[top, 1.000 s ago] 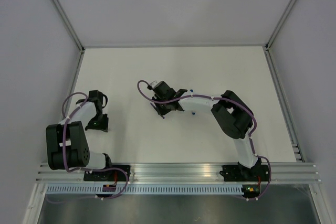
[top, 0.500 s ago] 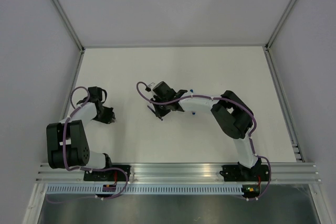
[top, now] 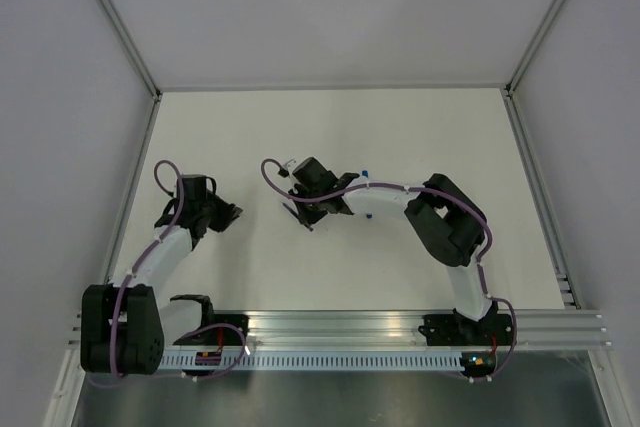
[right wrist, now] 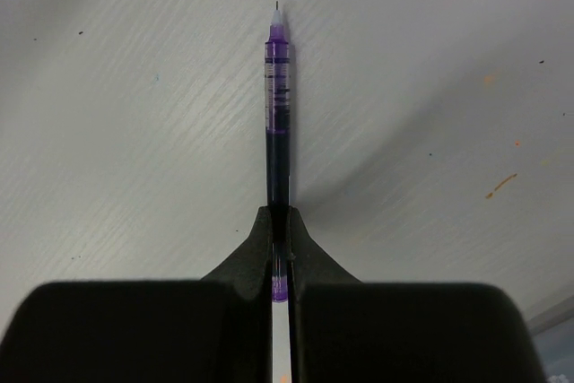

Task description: Insert the pens into the pen caps

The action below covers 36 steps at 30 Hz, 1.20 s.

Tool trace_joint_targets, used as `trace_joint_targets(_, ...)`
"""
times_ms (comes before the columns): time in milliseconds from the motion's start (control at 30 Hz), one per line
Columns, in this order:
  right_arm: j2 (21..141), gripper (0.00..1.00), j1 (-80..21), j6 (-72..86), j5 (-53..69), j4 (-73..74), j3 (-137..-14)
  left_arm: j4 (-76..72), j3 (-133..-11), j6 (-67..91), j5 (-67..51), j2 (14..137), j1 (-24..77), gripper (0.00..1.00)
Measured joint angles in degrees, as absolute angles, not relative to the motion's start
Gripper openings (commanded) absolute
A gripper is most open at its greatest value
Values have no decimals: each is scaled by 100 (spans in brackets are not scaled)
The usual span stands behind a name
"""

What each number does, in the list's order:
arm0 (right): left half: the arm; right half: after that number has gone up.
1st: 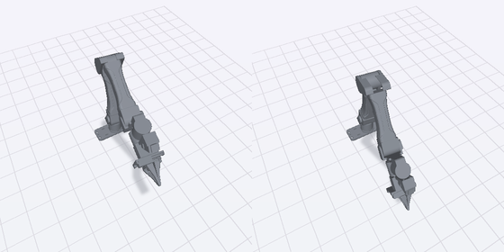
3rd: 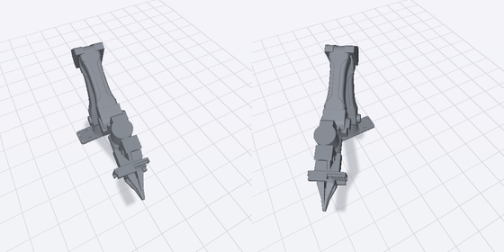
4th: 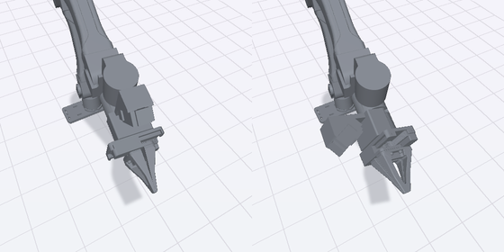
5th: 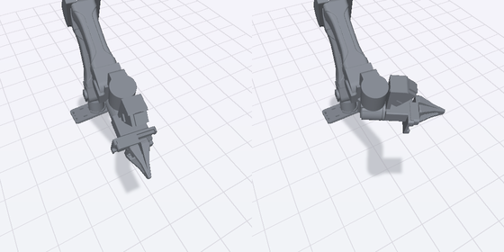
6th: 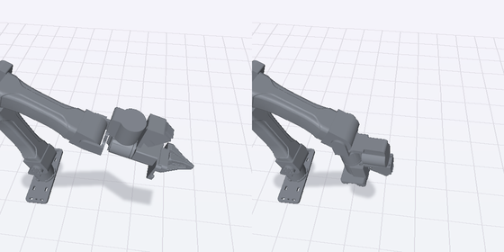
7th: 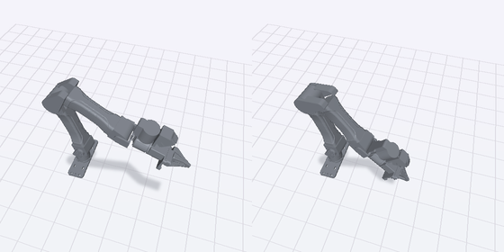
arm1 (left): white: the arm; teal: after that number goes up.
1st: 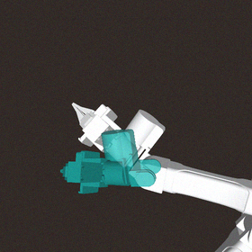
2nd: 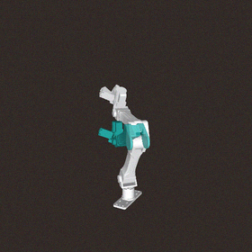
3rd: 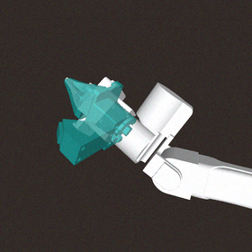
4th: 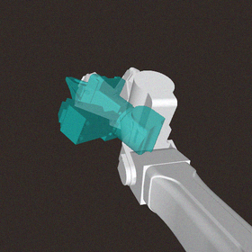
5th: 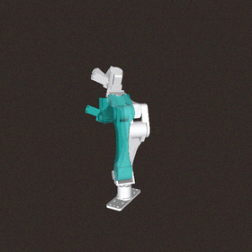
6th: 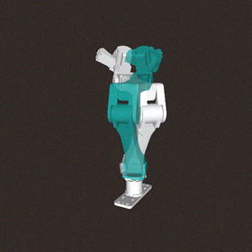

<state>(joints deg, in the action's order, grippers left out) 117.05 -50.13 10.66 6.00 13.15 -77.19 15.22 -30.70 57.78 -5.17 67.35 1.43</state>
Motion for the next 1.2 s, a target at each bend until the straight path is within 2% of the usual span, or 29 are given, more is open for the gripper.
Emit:
trace_joint_targets(100, 11732, 2, -5011, 1057, 475, 1551, -7846, 1326, -2947, 5747, -486, 6396, 161, 2)
trace_joint_targets(200, 11760, 11, -5009, 1052, 357, 1841, -7977, 1310, -2930, 5730, -449, 6318, 163, 2)
trace_joint_targets(233, 11771, 18, -5009, 1050, 331, 1942, -8023, 1317, -2926, 5730, -440, 6309, 163, 2)
trace_joint_targets(300, 11793, 23, -5011, 1024, 285, 2132, -8110, 1332, -2912, 5728, -416, 6289, 163, 2)
trace_joint_targets(767, 12425, 20, -4976, 707, -16, 3599, -9323, 1629, -2810, 5728, -89, 5760, 163, 2)
trace_joint_targets(933, 12431, 32, -4976, 683, 12, 3662, -9336, 1645, -2810, 5728, -16, 5621, 163, 2)
trace_joint_targets(967, 12416, 31, -4978, 661, 27, 3640, -9312, 1656, -2810, 5728, 12, 5618, 163, 2)
trace_joint_targets(1033, 12381, 22, -4982, 650, 43, 3586, -9247, 1671, -2810, 5728, 91, 5625, 163, 2)
trace_joint_targets(1067, 12374, 15, -4982, 622, 36, 3566, -9227, 1667, -2810, 5728, 132, 5638, 163, 2)
trace_joint_targets(1100, 12372, 1, -4982, 609, 43, 3566, -9227, 1660, -2810, 5728, 143, 5662, 163, 2)
trace_joint_targets(1200, 12379, 0, -4958, 628, 97, 3553, -9227, 1686, -2829, 5730, 143, 5817, 163, 2)
